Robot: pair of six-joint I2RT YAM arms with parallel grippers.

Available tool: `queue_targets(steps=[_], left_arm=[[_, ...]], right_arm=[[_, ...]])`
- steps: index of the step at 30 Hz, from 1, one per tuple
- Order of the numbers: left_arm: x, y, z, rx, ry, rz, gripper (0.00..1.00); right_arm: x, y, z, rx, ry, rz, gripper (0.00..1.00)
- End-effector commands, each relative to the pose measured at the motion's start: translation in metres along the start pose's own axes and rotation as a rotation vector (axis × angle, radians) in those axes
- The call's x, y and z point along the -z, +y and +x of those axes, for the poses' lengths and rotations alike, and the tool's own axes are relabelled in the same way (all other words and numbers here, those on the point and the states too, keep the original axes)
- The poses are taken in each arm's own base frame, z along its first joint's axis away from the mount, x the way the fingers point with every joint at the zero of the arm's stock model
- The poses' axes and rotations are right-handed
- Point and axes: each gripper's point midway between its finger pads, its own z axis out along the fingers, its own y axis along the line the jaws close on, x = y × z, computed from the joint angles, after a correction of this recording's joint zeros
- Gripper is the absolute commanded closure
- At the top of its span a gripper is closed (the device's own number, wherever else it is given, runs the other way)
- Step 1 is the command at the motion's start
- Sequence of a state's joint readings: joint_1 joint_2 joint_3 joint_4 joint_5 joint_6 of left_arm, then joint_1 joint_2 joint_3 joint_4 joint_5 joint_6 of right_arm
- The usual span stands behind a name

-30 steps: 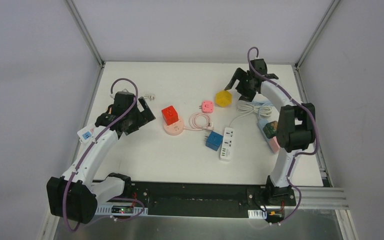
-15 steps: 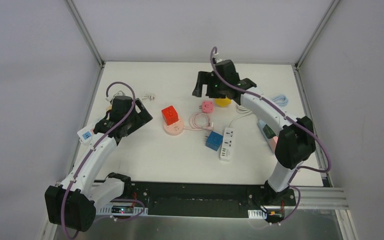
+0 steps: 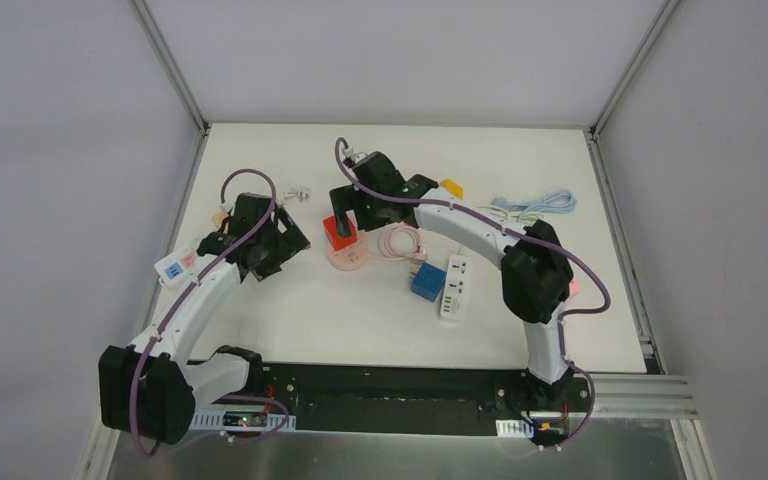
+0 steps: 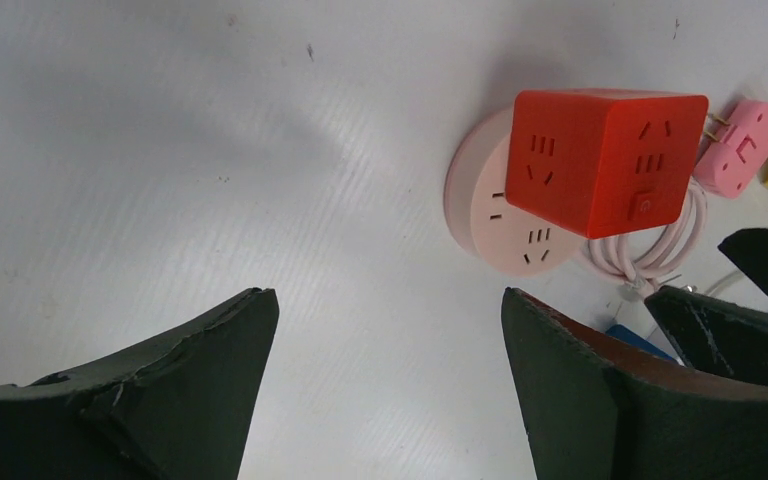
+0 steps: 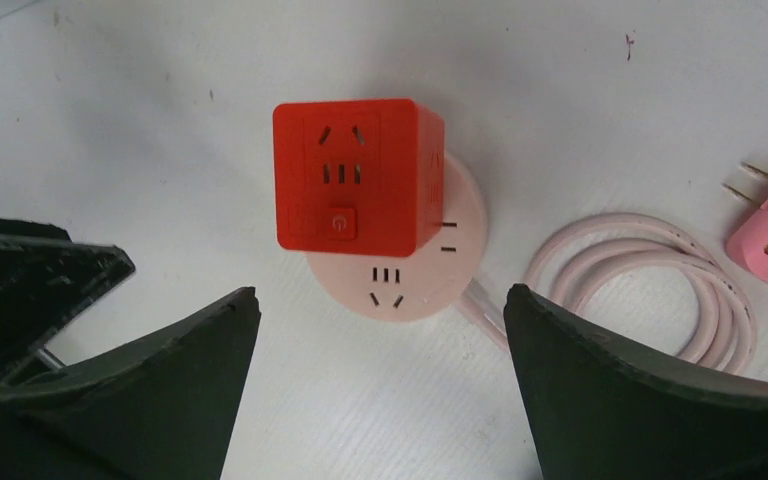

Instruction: Pull the plug off the socket

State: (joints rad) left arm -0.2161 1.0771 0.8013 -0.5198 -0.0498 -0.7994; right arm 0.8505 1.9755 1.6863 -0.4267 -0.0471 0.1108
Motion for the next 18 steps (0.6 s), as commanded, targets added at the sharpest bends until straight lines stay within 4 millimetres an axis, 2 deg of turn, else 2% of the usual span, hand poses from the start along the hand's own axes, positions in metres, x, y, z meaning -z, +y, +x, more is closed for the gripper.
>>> queue_targets(steps=[1, 12, 18], left_arm=[[-0.006, -0.011, 0.017, 0.016, 0.108, 0.032, 0.14], [-0.021, -0.014, 0.029, 0.004, 0.19, 0.027, 0.22], [-0.028, -0.018, 0.034, -0.001, 0.218, 0.046, 0.3]], right_arm=[[-0.004, 0.01, -0.014, 0.02, 0.002, 0.029, 0.05], [-0.037, 0.022, -0.006, 0.038, 0.034, 0.007, 0.06], [-0.055, 0.012, -0.013, 0.011, -0.001, 0.082, 0.18]])
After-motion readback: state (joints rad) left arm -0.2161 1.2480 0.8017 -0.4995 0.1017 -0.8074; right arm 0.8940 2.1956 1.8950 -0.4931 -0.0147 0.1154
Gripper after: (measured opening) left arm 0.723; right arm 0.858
